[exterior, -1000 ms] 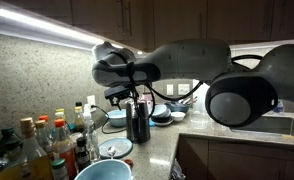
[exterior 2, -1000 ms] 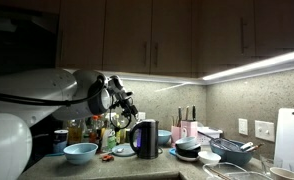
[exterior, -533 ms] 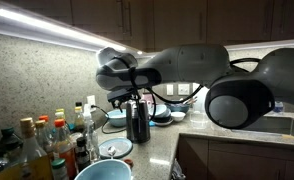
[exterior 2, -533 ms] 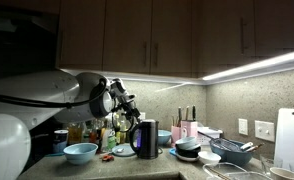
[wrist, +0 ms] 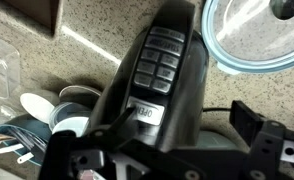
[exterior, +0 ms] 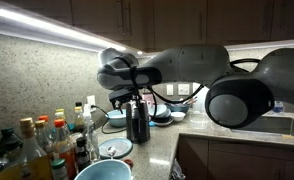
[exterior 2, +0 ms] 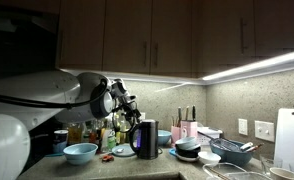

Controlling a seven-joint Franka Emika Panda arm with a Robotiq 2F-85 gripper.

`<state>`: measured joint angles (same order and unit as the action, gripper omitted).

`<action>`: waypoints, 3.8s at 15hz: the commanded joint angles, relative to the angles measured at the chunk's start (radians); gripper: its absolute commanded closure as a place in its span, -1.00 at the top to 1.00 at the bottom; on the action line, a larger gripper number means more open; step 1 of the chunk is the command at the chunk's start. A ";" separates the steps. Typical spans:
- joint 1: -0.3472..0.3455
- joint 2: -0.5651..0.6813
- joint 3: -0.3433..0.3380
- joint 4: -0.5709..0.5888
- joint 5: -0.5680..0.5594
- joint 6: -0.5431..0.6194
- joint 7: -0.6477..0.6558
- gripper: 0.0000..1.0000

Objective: Turn off the black electric kettle then open the lid

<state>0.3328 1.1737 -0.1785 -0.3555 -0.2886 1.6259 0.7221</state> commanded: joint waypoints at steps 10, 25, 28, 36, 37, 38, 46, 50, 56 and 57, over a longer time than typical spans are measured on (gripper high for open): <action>-0.014 -0.021 0.028 -0.100 0.025 -0.045 -0.114 1.00; -0.045 -0.016 0.021 -0.123 0.026 -0.150 -0.116 1.00; -0.031 -0.009 0.004 -0.134 -0.004 -0.162 -0.161 1.00; 0.023 0.010 -0.058 -0.129 -0.105 -0.287 -0.402 1.00; 0.038 0.012 -0.073 -0.123 -0.126 -0.286 -0.409 1.00; 0.054 0.015 -0.087 -0.116 -0.145 -0.285 -0.409 1.00; 0.122 -0.048 -0.119 -0.009 -0.165 -0.233 -0.348 1.00; 0.055 -0.139 -0.033 0.016 -0.049 -0.255 -0.390 1.00; 0.010 -0.161 -0.016 0.014 -0.011 -0.264 -0.361 1.00; 0.013 -0.159 -0.015 0.012 -0.011 -0.264 -0.361 1.00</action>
<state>0.3464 1.0166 -0.1949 -0.3424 -0.2985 1.3626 0.3630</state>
